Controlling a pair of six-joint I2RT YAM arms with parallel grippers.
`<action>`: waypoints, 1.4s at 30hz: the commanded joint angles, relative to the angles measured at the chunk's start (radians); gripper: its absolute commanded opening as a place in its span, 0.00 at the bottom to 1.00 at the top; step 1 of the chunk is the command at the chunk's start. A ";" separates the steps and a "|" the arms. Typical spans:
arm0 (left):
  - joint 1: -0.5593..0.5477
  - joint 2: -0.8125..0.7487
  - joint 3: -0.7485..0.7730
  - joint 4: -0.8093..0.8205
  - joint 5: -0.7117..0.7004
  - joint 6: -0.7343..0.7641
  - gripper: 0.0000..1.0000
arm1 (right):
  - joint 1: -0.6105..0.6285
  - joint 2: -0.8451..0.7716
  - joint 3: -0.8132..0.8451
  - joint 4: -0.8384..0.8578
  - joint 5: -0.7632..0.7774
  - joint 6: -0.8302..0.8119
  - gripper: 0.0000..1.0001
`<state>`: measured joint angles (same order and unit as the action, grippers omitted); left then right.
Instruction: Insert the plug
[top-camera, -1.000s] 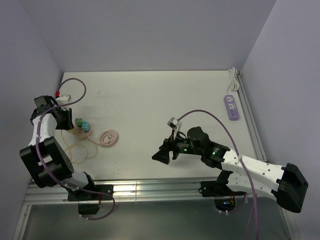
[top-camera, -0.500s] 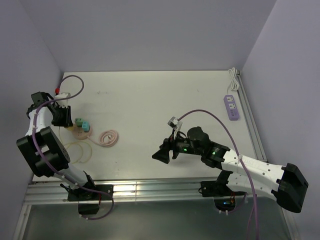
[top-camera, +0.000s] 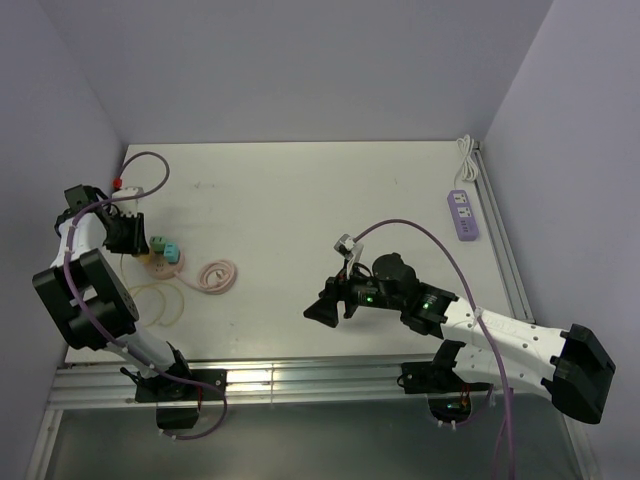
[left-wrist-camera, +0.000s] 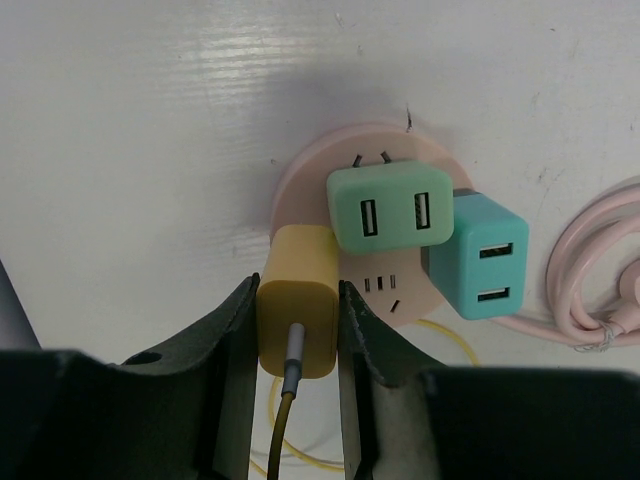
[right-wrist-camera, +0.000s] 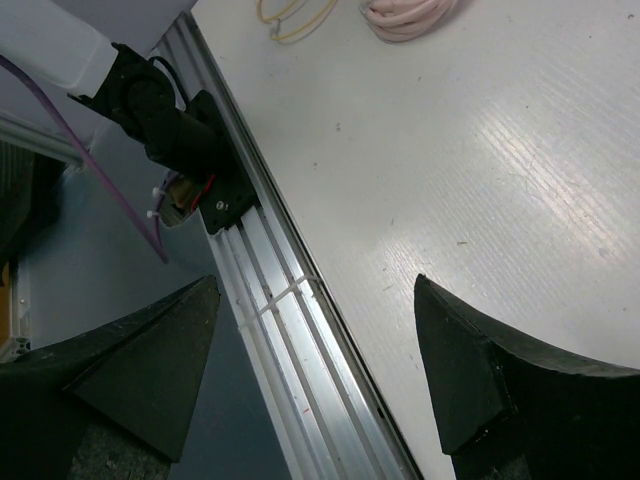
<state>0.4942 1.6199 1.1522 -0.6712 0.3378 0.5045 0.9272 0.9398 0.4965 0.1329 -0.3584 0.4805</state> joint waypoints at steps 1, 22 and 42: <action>0.003 0.014 0.020 -0.001 0.029 0.020 0.00 | 0.009 0.002 0.010 0.017 0.013 -0.016 0.86; -0.045 0.093 0.052 -0.056 -0.109 -0.007 0.00 | 0.010 -0.004 0.004 0.020 0.009 -0.014 0.86; -0.088 0.150 0.018 -0.041 -0.207 -0.018 0.00 | 0.009 0.001 0.001 0.028 0.007 -0.013 0.86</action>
<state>0.4107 1.7084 1.2171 -0.7002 0.1905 0.4793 0.9283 0.9398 0.4965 0.1329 -0.3588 0.4808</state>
